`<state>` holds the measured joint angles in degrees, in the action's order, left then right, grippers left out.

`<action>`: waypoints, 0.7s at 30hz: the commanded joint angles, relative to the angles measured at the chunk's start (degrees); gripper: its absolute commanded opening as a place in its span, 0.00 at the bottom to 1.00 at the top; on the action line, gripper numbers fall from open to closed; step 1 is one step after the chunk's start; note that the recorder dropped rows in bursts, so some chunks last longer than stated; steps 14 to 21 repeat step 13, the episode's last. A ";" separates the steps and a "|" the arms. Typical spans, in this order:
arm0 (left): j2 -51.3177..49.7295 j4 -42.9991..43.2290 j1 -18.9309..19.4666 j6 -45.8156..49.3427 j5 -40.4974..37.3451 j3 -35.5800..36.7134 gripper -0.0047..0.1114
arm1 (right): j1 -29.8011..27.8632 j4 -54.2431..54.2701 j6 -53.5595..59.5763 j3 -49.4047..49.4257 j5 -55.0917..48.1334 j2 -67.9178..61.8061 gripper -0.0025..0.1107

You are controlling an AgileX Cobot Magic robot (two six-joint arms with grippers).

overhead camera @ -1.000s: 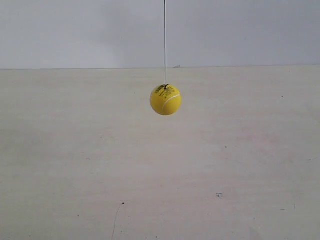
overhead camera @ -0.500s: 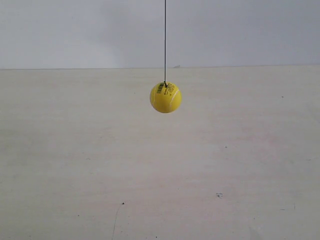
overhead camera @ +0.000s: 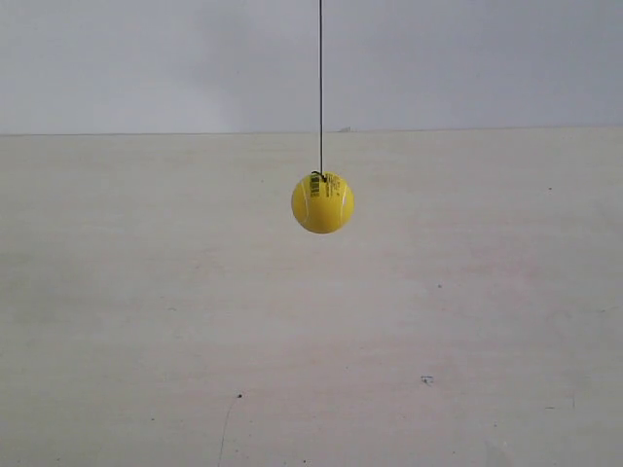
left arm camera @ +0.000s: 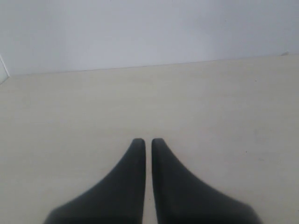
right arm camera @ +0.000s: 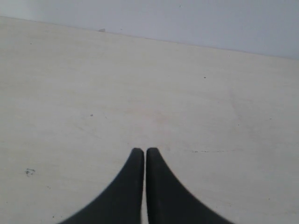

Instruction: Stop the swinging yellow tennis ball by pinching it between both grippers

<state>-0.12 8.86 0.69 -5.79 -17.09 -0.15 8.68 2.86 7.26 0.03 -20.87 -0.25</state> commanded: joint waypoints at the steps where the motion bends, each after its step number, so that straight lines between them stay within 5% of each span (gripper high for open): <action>1: 0.12 -0.08 -0.08 0.27 -0.12 0.15 0.08 | -0.19 -0.38 0.12 -0.03 0.07 0.25 0.02; 21: 0.12 -0.08 -0.08 0.27 -0.12 0.15 0.08 | -0.19 -0.23 0.12 -0.03 0.93 0.25 0.02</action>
